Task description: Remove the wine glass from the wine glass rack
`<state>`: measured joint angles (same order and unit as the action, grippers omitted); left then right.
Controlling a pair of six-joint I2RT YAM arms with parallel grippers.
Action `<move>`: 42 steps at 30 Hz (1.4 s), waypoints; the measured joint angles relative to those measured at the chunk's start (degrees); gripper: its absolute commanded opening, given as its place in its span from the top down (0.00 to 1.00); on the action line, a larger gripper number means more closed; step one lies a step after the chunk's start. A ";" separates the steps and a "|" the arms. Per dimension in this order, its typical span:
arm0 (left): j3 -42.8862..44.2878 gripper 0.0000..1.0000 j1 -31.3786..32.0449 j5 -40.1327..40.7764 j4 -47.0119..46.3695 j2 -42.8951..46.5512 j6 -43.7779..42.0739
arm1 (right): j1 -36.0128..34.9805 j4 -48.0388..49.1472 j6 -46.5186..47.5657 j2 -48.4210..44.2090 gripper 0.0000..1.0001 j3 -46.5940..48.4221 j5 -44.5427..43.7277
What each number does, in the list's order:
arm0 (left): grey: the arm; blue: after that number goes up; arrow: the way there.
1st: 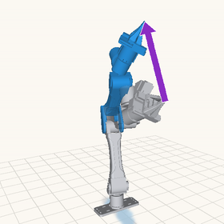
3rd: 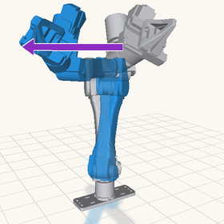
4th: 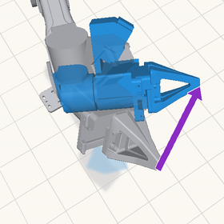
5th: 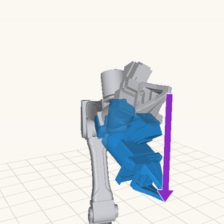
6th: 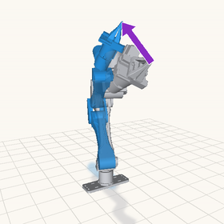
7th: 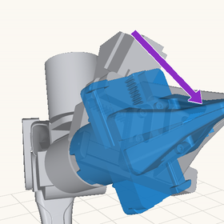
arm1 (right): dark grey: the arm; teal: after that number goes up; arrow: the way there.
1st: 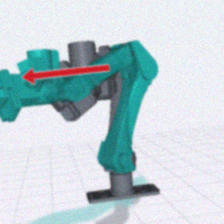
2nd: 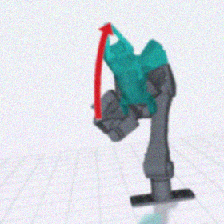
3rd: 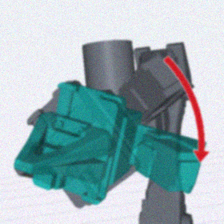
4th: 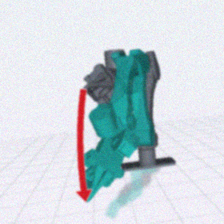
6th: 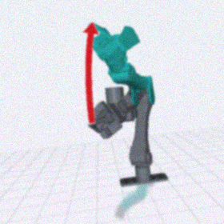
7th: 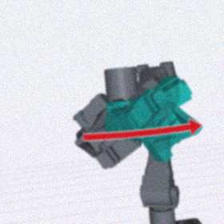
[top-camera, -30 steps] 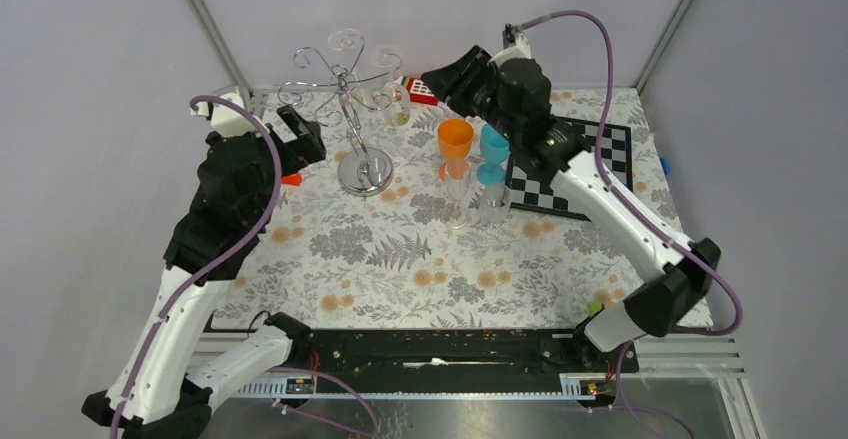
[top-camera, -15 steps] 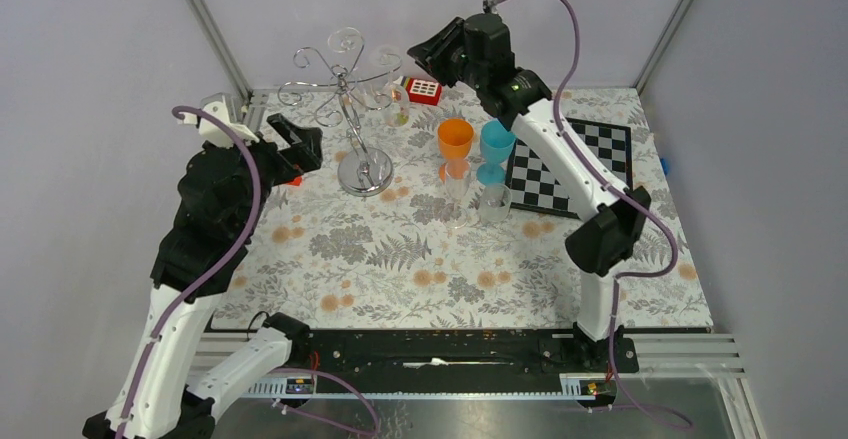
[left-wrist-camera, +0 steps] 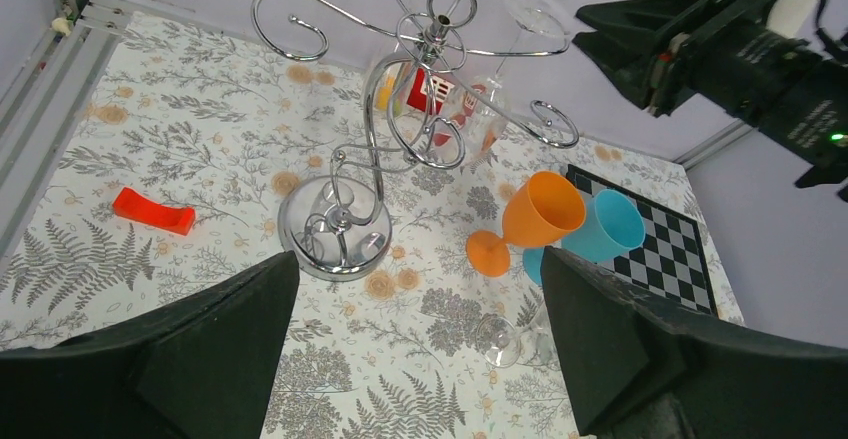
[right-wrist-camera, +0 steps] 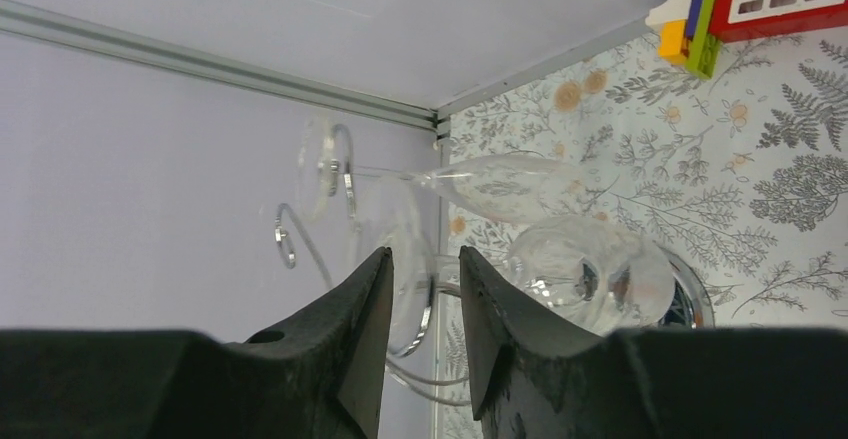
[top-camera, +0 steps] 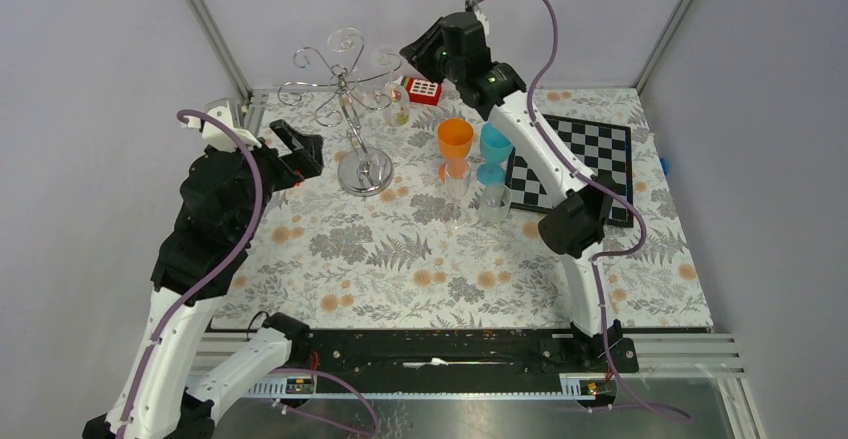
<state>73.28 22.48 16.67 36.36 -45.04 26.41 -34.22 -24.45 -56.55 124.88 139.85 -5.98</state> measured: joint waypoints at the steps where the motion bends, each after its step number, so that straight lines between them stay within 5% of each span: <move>1: -0.07 0.01 0.00 -0.15 0.04 -0.07 0.00 | 0.00 0.85 -0.02 0.00 0.62 -1.07 0.00; 20: -0.61 0.01 -0.17 -1.81 0.15 -0.81 -0.04 | -0.02 20.57 2.03 -0.11 0.60 -12.87 2.64; 35: -0.70 0.01 -0.55 -2.58 0.17 -1.70 -0.04 | 0.37 22.93 4.70 -1.90 0.96 -15.50 4.00; 42: -0.79 0.01 -0.57 -2.80 0.17 -2.80 -0.04 | 0.70 25.40 5.09 -2.91 1.00 -16.79 4.09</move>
<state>72.49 21.91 13.87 36.53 -47.83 26.37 -33.52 0.95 -51.46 121.97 123.07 -1.89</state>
